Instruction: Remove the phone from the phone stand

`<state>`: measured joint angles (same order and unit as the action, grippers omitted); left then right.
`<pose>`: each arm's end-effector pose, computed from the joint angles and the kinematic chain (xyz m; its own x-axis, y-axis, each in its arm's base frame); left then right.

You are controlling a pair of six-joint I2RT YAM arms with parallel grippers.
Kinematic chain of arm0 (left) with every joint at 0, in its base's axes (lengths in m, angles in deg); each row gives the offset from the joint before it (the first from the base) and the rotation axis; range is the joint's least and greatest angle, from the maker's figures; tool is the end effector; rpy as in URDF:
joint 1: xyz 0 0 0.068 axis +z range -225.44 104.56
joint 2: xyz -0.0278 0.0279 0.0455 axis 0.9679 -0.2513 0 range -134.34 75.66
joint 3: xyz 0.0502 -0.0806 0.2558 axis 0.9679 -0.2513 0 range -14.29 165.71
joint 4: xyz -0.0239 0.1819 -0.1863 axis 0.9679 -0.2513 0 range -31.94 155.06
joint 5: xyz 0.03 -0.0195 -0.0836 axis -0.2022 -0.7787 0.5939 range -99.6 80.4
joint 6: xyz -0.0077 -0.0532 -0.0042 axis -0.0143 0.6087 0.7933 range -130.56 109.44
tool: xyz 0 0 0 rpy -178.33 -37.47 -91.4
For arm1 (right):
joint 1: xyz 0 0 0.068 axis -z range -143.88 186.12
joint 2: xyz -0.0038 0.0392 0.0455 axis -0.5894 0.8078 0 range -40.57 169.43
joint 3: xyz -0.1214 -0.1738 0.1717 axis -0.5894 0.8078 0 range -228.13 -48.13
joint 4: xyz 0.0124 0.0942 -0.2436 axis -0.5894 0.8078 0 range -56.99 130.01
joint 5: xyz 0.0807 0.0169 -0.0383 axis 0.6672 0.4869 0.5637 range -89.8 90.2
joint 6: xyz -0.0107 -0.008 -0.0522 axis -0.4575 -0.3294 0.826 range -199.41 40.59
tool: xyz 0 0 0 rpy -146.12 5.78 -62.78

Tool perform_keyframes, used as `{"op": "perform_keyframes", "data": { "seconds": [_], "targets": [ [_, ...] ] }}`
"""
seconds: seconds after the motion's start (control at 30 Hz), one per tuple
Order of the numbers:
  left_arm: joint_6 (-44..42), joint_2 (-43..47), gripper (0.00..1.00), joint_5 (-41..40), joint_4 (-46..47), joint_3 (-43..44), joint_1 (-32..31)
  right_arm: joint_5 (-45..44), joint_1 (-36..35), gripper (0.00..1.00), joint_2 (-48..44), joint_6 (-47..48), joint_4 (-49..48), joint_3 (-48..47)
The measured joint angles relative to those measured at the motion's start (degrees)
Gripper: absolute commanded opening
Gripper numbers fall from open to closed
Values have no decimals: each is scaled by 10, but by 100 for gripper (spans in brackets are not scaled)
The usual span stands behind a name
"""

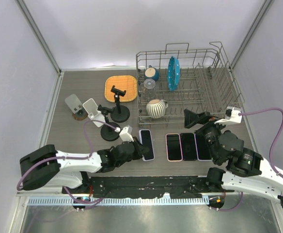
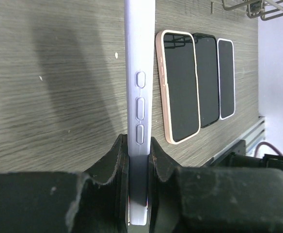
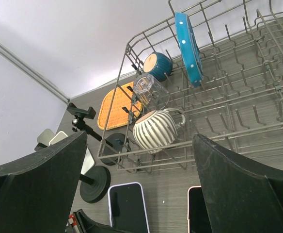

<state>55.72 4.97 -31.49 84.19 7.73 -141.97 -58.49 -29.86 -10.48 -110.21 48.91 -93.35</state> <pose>0.1049 -0.2081 0.1656 -0.7399 -0.4288 -0.5184 0.1107 0.6825 -0.7225 0.0706 0.0835 0.3665 -0.0696 0.4975 -0.8647 -0.1062 0.8582 0.5023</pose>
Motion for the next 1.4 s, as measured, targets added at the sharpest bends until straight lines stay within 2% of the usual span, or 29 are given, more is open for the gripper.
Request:
{"op": "perform_keyframes", "data": {
  "seconds": [0.43,0.53,0.57,0.73,0.77,0.8,0.97,1.13,1.2,1.27,1.4],
  "targets": [
    [97,-168,0,91,167,1,26,-4,0,95,-14,5,0,16],
    [107,-187,12,104,181,9,29,-5,0,95,-21,6,0,19],
    [112,-192,23,107,185,11,29,-6,0,95,-21,6,0,20],
    [134,-209,53,117,204,11,33,-8,0,95,-23,6,0,21],
    [140,-209,63,118,206,11,33,-8,0,95,-23,6,0,21],
    [141,-209,66,119,205,11,33,-8,0,95,-23,6,0,21],
    [151,-187,77,114,195,11,33,-8,0,94,-25,7,0,22],
    [160,-158,77,101,158,11,33,-9,0,94,-28,7,0,24],
    [162,-141,82,92,126,11,33,-10,0,94,-28,7,0,24],
    [163,-123,91,82,76,16,33,-10,0,94,-28,7,0,25],
    [158,-91,96,55,-55,68,33,-10,0,94,-28,7,0,25]
  ]
}}
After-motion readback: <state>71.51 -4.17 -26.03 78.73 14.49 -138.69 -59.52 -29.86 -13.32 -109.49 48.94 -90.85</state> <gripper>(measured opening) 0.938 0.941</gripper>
